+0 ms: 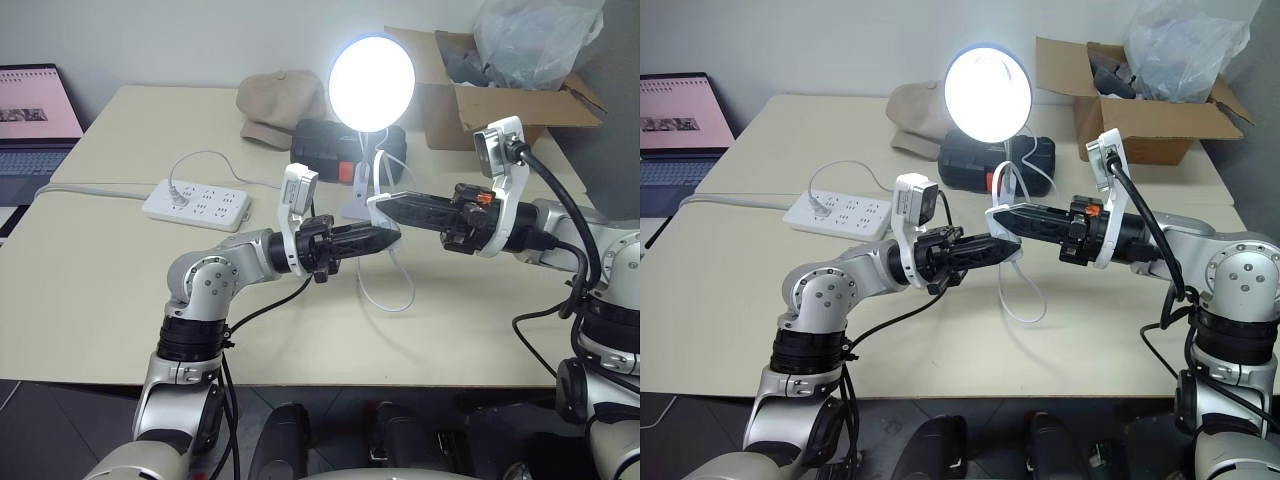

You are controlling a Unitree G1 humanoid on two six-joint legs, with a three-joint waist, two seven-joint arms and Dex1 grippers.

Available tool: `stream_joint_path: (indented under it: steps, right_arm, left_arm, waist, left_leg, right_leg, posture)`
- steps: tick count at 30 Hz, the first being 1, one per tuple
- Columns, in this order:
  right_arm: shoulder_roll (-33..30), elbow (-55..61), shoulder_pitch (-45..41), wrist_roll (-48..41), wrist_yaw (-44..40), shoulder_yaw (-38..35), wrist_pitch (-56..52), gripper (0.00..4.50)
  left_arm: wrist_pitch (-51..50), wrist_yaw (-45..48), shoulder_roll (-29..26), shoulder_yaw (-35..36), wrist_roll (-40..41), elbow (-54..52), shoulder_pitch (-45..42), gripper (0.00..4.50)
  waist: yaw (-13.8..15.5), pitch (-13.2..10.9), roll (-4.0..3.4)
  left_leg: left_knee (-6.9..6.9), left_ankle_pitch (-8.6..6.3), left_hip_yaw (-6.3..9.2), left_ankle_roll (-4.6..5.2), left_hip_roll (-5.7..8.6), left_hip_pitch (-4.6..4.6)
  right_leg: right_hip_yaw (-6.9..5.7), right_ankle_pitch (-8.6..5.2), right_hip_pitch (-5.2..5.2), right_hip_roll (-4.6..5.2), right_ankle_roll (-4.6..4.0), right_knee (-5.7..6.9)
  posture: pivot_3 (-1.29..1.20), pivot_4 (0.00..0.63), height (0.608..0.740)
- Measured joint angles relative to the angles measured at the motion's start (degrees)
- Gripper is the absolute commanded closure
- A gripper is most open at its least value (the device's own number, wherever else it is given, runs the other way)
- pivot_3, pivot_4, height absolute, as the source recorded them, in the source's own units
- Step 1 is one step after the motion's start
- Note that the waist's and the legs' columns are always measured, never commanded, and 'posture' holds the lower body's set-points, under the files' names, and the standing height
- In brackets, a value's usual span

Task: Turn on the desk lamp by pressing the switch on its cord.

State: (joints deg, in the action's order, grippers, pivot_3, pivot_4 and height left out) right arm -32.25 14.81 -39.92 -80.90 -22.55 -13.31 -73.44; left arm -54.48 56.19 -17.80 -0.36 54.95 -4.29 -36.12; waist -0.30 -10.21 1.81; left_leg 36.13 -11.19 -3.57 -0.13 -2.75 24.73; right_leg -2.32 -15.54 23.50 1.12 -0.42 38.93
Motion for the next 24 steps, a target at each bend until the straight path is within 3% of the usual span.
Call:
stream_joint_path:
  steps: [2, 4, 17, 22, 24]
  right_arm:
    - [-0.26, -0.01, 0.0, -0.29, 0.03, 0.16, 0.1, 4.11]
    - [-0.42, -0.01, 0.03, -0.63, 0.09, 0.44, 0.2, 4.11]
    - [-1.18, 0.04, 0.71, -0.93, 0.1, 1.18, 1.82, 4.11]
    - [-1.26, -0.24, 1.39, -0.92, 1.35, 1.22, 2.81, 4.11]
    - [-1.31, -0.67, 1.91, -0.71, 1.91, 1.21, 3.12, 4.11]
  left_arm:
    - [0.1, 0.34, -0.04, -0.09, -0.11, 0.0, 0.0, 3.99]
    - [0.17, 0.78, -0.33, -0.23, -0.25, 0.0, 0.0, 3.3]
    - [-0.25, 1.78, -2.73, -0.44, -1.18, 0.57, 0.94, 1.0]
    - [4.15, 3.62, -8.32, -2.74, -7.04, -1.83, 4.04, 0.02]
    - [7.62, 4.44, -10.07, -3.9, -10.43, -2.58, 4.79, 0.0]
  waist:
    - [0.0, 0.0, 0.0]
    - [0.0, 0.0, 0.0]
    - [0.0, 0.0, 0.01]
    - [0.0, 0.0, 0.01]
    - [0.15, 0.0, 0.01]
  left_leg:
    - [0.0, 0.0, 0.0, 0.0, 0.0, 0.0]
    - [0.0, 0.0, 0.0, 0.0, -0.01, 0.0]
    - [-0.01, 0.0, 0.01, 0.0, -0.01, 0.0]
    - [-0.02, 0.0, 0.01, 0.0, -0.03, 0.0]
    - [-0.02, 0.0, 0.0, 0.0, -0.02, 0.0]
  right_leg:
    - [0.0, 0.0, 0.0, 0.0, 0.0, 0.0]
    - [0.0, 0.0, 0.0, 0.0, 0.0, 0.0]
    - [-0.01, 0.0, 0.01, 0.0, 0.0, -0.01]
    - [-0.01, 0.0, 0.01, 0.0, 0.0, -0.02]
    - [-0.01, 0.0, 0.01, 0.01, 0.0, -0.03]
  posture:
    - [0.0, 0.15, 0.74]
    - [0.0, 0.15, 0.74]
    - [0.0, 0.15, 0.74]
    - [0.0, 0.15, 0.74]
    - [0.0, 0.15, 0.74]
